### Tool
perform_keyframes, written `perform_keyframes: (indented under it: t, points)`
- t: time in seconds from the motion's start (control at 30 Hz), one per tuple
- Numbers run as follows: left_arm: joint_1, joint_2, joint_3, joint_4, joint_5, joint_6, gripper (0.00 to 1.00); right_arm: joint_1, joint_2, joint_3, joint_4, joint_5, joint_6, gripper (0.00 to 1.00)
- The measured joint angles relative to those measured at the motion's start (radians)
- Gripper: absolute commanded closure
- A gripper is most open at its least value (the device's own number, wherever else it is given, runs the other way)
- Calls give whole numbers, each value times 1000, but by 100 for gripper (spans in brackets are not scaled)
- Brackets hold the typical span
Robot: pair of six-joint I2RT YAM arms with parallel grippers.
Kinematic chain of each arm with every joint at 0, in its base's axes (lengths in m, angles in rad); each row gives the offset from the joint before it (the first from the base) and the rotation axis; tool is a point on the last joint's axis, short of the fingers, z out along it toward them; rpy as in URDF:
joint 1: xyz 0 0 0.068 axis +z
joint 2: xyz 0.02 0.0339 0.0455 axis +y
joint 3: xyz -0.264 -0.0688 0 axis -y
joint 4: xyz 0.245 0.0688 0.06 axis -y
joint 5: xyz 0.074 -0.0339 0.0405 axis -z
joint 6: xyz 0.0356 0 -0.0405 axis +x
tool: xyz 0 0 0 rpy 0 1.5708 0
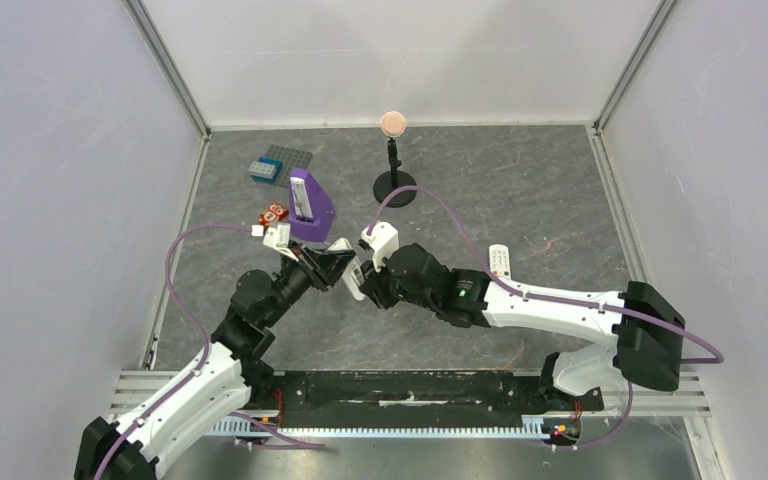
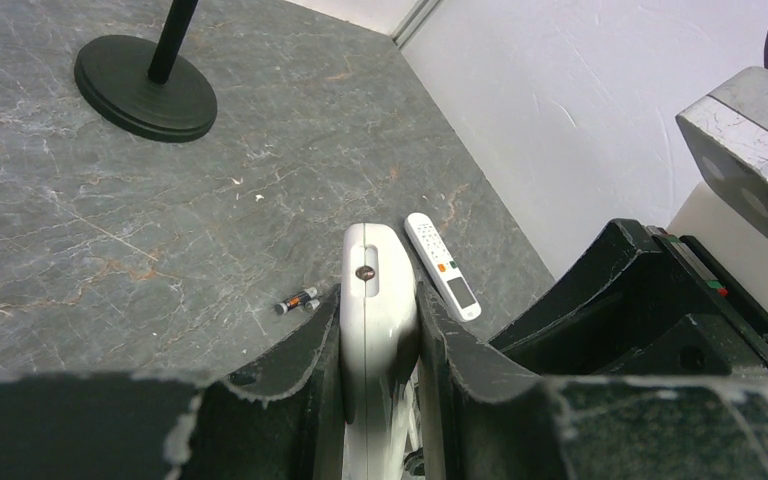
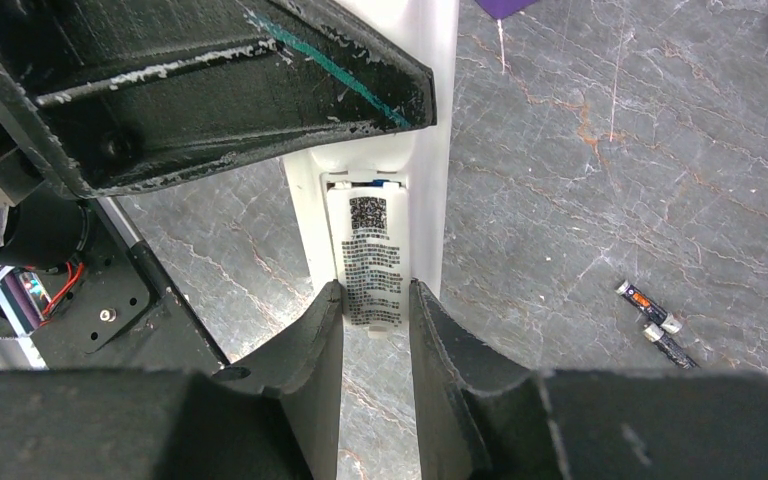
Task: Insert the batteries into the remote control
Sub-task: Load the battery cover into the remote control.
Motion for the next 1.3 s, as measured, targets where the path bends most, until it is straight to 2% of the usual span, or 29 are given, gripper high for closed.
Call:
perform_keyframes:
  t: [0.33,0.77,1.13,1.3]
  points:
    - [2,0,0,-14,-27,-75,98,2,0,-2,31,0,4,74]
    - [3,-11,0,-22,-26,-85,98,2,0,3,26,0,16,70]
    - [10,-10,-3,-23,-27,-200,98,2,30,100,-97,1,36,56]
    - [10,-11,-11,-27,-26,-261,98,2,30,119,-107,1,55,39]
